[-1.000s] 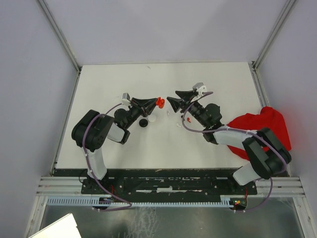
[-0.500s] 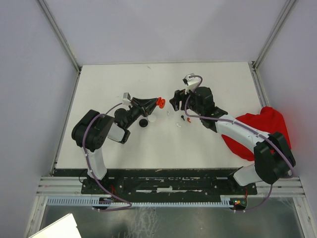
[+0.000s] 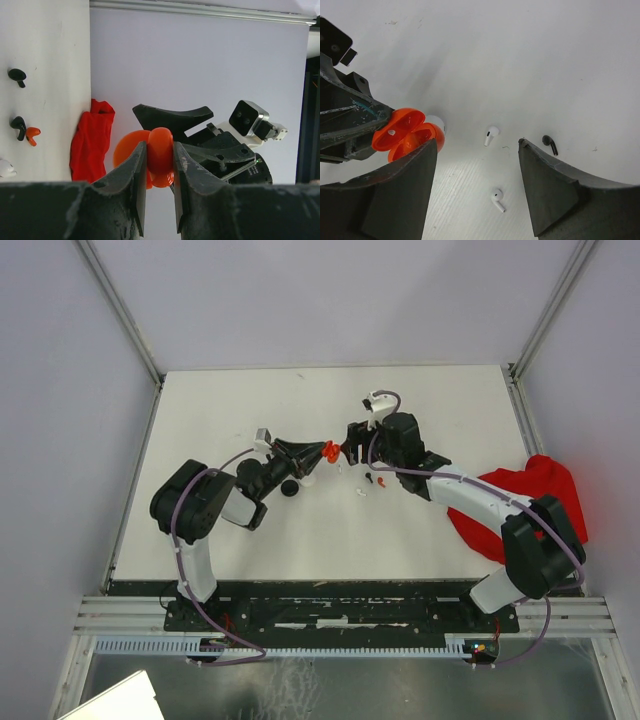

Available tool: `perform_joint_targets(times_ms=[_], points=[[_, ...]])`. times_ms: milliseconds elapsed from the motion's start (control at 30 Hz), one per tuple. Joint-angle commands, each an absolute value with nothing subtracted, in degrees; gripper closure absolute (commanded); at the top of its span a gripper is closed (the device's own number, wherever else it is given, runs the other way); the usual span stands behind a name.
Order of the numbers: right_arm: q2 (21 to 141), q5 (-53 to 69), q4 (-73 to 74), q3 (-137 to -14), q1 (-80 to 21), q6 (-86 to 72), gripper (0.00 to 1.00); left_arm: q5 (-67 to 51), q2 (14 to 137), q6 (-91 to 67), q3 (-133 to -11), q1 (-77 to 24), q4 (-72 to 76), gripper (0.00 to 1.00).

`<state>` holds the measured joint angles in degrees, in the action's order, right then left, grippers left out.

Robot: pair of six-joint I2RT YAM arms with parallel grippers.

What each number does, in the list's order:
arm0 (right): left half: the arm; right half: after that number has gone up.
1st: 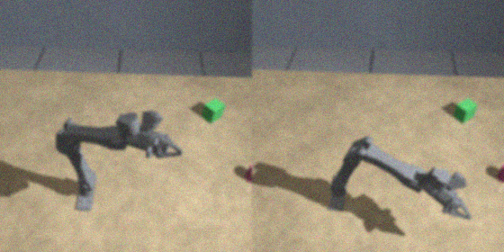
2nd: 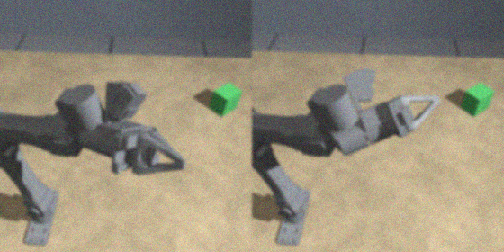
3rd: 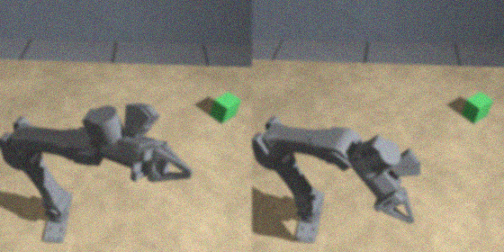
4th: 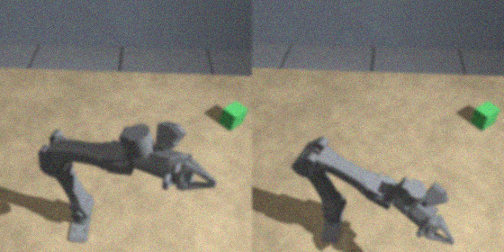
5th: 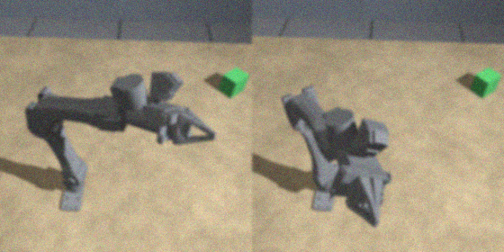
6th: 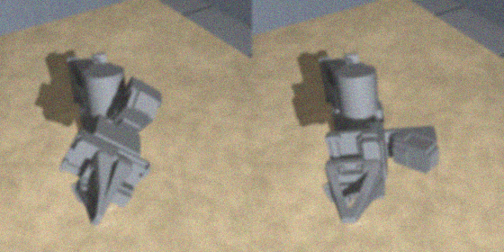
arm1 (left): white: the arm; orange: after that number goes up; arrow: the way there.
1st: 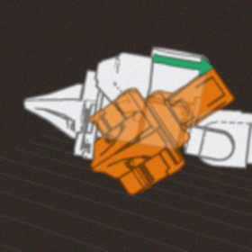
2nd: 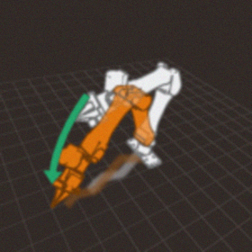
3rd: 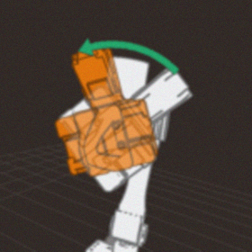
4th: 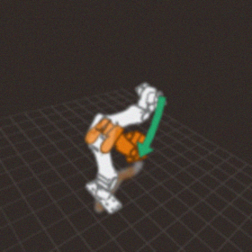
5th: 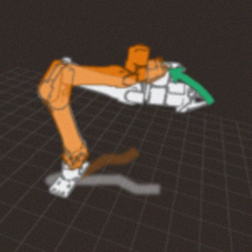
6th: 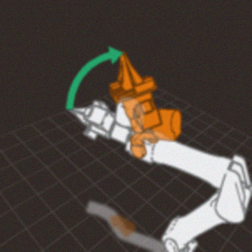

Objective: Insert the wireless bluetooth earbuds into the charging case
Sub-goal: Place the earbud in the charging case, then pick up the earbud from the center of the board.

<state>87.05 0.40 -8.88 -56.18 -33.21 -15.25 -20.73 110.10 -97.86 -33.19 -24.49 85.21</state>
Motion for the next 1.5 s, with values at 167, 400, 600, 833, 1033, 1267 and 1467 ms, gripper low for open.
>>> perform_joint_targets(times_ms=[167, 400, 600, 833, 1033, 1267, 1467], points=[[88.01, 0.82, -9.59, -60.22, -34.6, -15.94, 0.26, -21.97, 111.05, -96.42, -35.45, -25.12, 86.97, 0.97], [88.09, 0.38, -9.3, -60.93, -35.74, -15.32, 0.26, -21.93, 111.48, -96.38, -35.52, -25.14, 86.94, 0.97], [88.32, -0.11, -8.65, -61.43, -36.23, -14.85, 0.26, -22.01, 111.84, -96.63, -35.59, -25.31, 87.25, 0.97], [84.43, -10.37, -10.25, -58.31, -36.19, -15.41, 0.24, -21.8, 111.73, -97.1, -35.15, -24.87, 87.93, 0.97], [80.82, -22.74, 0.63, -58.2, -33.8, -18.01, 0.18, -21.7, 111.44, -97.14, -32.04, -21.06, 90.86, 0.97], [89.94, -17.6, 23.87, -69.75, -32.3, -15.85, 0.22, -22.45, 109.6, -96.87, -29.44, -18.55, 90.96, 0.97], [100.31, -8.08, 36.64, -79.75, -31.18, -9.72, 0.35, -22.65, 109.58, -96.81, -29.12, -18.57, 91.09, 0.97]])
